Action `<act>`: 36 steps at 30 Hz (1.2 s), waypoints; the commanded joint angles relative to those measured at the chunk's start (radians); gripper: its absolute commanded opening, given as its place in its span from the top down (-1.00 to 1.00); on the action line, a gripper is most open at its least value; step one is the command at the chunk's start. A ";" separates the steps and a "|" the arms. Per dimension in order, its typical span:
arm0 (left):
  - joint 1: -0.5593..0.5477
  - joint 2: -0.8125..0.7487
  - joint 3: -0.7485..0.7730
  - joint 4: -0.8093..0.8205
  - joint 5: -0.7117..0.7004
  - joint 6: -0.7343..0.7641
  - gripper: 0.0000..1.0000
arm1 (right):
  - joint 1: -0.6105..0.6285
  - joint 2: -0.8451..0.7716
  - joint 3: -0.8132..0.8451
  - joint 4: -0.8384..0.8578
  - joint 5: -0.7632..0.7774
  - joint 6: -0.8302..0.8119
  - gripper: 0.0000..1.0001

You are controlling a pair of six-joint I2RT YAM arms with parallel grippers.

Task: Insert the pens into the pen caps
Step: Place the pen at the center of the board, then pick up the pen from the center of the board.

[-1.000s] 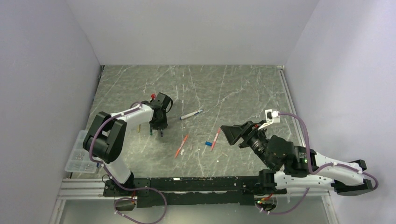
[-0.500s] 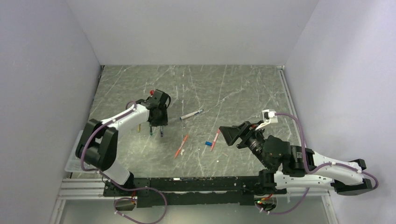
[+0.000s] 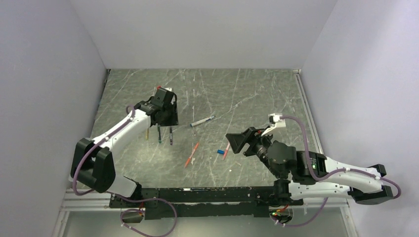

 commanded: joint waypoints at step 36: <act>-0.395 0.177 -0.093 -0.015 -0.007 -0.070 0.02 | -0.330 0.290 -0.015 -0.275 -0.343 0.014 -0.50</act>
